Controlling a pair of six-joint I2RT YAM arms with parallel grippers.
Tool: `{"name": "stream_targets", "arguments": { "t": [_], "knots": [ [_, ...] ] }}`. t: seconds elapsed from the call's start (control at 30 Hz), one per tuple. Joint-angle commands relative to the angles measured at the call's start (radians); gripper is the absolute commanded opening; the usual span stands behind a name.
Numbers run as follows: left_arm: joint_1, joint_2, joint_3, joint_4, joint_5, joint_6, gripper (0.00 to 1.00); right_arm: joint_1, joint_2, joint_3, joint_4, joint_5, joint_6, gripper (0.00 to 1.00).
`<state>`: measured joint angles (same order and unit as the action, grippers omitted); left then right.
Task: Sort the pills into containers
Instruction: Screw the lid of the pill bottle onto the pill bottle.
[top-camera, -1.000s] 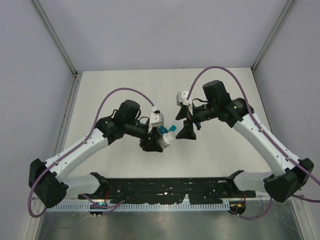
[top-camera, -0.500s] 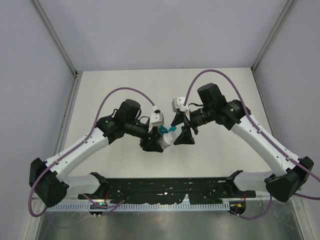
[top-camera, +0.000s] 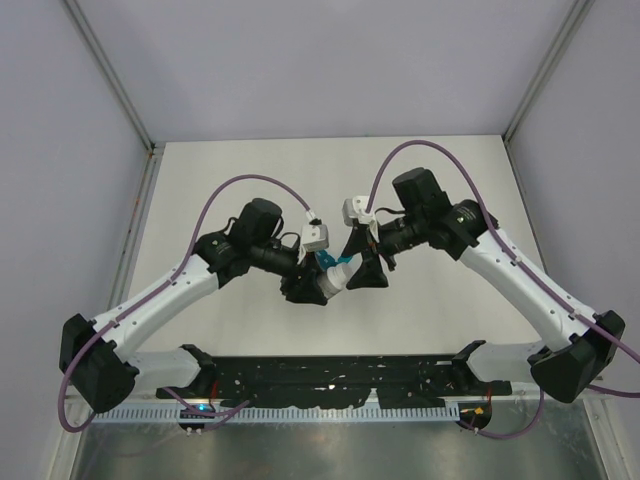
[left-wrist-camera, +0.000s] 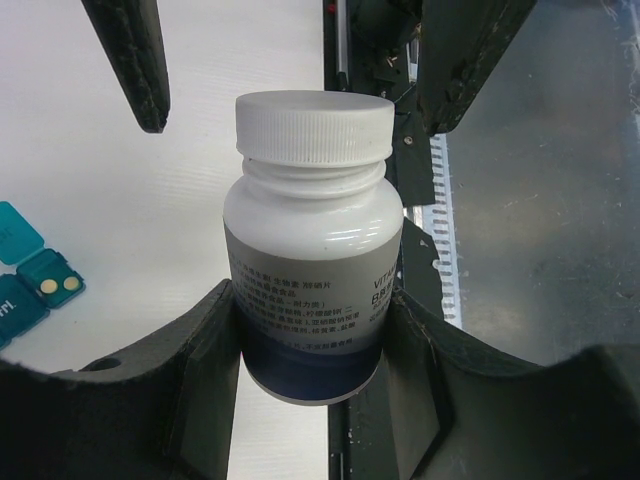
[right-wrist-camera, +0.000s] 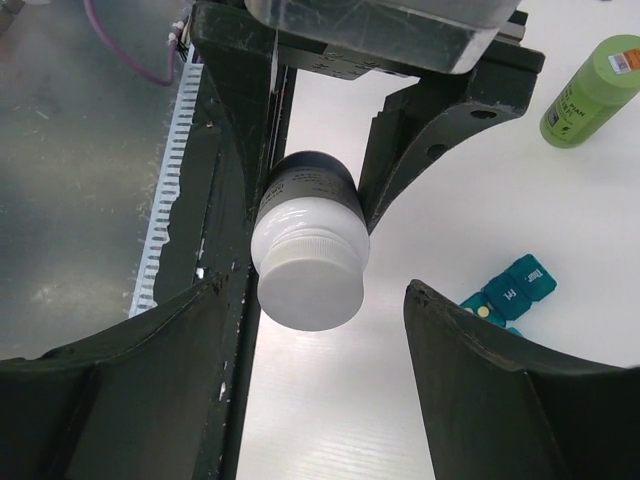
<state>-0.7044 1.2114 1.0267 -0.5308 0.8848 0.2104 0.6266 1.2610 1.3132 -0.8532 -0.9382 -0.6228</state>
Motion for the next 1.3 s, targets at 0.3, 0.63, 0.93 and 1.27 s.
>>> {"name": "stream_targets", "arguments": {
  "t": [0.3,0.63,0.93,1.27],
  "knots": [
    [0.003,0.002,0.038,0.051,0.046,-0.028,0.00,0.010,0.015,-0.003,0.029,-0.033,0.011,0.62],
    [0.003,0.002,0.035,0.029,-0.021,0.006,0.00,0.012,0.023,0.007,0.000,-0.033,0.002,0.34],
    [-0.006,-0.006,0.029,-0.006,-0.156,0.081,0.00,0.013,0.066,0.073,-0.115,-0.010,-0.058,0.23],
    [-0.030,0.005,0.038,0.003,-0.211,0.078,0.00,0.012,0.087,0.075,-0.123,-0.028,-0.042,0.22]
  ]
}}
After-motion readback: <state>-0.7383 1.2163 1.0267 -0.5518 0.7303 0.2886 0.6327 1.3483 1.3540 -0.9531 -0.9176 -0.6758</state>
